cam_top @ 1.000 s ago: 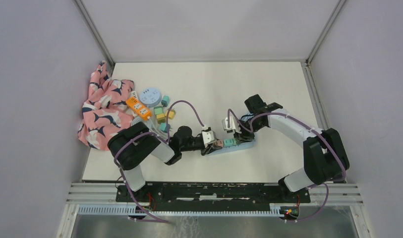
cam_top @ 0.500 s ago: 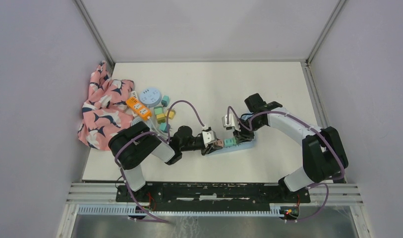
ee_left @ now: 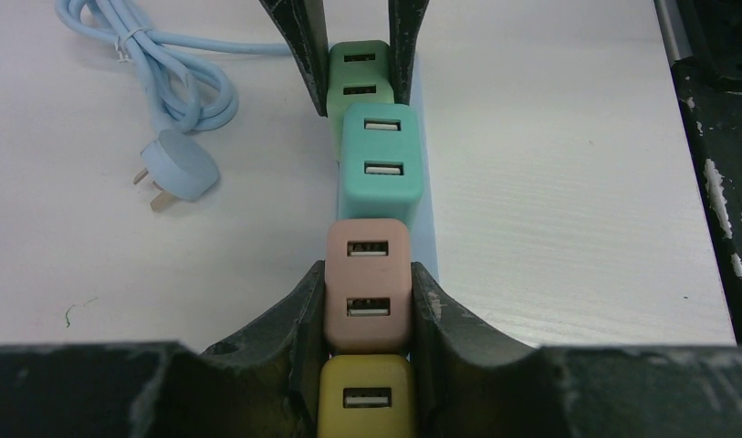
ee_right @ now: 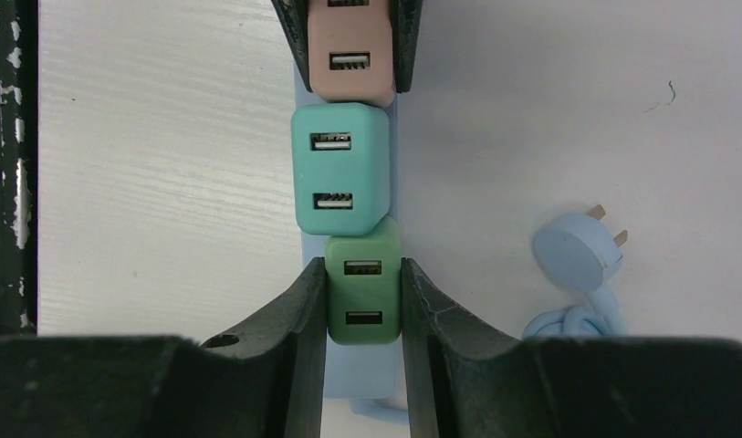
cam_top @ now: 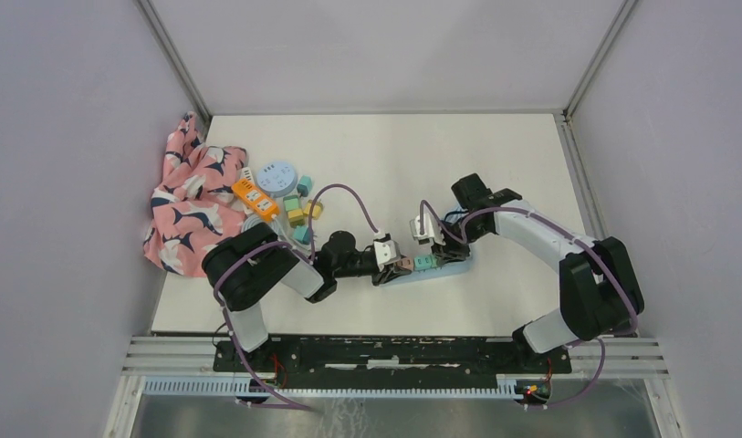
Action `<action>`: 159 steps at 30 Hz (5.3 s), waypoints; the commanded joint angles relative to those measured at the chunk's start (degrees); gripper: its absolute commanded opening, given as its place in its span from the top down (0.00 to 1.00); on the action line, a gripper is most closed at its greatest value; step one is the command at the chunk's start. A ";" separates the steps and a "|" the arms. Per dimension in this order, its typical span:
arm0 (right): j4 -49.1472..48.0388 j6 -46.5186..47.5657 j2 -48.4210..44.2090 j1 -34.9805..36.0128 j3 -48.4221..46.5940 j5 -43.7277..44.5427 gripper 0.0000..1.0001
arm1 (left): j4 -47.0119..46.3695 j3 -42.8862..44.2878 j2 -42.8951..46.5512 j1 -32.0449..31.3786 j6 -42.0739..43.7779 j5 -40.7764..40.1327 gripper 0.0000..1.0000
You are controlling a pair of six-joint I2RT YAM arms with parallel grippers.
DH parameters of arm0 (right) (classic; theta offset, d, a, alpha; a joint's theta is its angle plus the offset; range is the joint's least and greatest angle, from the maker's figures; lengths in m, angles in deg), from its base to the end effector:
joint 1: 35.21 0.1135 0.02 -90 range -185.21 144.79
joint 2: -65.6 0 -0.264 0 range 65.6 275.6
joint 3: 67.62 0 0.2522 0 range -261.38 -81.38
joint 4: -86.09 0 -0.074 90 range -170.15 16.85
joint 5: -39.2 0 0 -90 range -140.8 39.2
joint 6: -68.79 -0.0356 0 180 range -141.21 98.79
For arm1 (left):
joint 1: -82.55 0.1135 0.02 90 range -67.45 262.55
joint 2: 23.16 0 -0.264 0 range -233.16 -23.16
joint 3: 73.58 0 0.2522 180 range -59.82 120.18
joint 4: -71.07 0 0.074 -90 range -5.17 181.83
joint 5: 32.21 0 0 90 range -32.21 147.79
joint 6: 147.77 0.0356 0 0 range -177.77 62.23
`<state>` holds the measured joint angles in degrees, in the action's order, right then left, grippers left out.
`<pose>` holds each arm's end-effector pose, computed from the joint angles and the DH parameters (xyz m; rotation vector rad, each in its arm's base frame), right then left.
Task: Pull the plug off the socket
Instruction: Remove the plug from the socket.
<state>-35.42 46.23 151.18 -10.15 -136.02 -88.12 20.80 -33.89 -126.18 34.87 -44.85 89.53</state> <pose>0.2317 0.1322 0.2031 -1.9493 1.7137 0.6987 0.1843 -0.2302 0.1218 1.2702 1.3607 -0.9235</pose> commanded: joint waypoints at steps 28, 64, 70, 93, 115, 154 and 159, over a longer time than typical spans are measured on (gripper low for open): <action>7.87 5.86 -2.08 -6.97 1.39 -6.97 1.00 | -1.47 0.58 -1.83 0.47 -1.38 0.66 0.97; 6.08 -3.79 -2.60 -2.25 -3.00 -10.08 1.00 | -1.15 1.09 -2.49 0.69 -1.95 1.30 0.97; 12.30 3.24 -1.72 -9.30 -3.13 -10.54 1.00 | -1.22 1.01 -2.36 0.75 -1.89 1.46 0.97; 11.29 -0.23 -2.76 -8.63 -4.06 -10.75 1.00 | -1.04 1.20 -2.53 0.74 -2.00 1.83 0.97; 9.01 -3.10 -3.06 -4.90 -4.52 -9.35 1.00 | -0.30 1.76 -2.91 0.95 -2.03 2.39 0.97; 18.86 6.38 -6.41 -9.67 -6.06 -12.84 1.00 | -0.30 1.83 -2.89 1.09 -2.10 2.97 0.97; 22.62 6.36 -4.83 -13.67 -8.87 -18.59 1.00 | -0.27 1.83 -2.89 1.05 -2.04 2.97 0.97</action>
<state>-17.10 50.86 145.72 -20.81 -140.56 -98.96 19.46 -32.03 -128.23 35.29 -47.47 94.06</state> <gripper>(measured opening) 0.351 0.380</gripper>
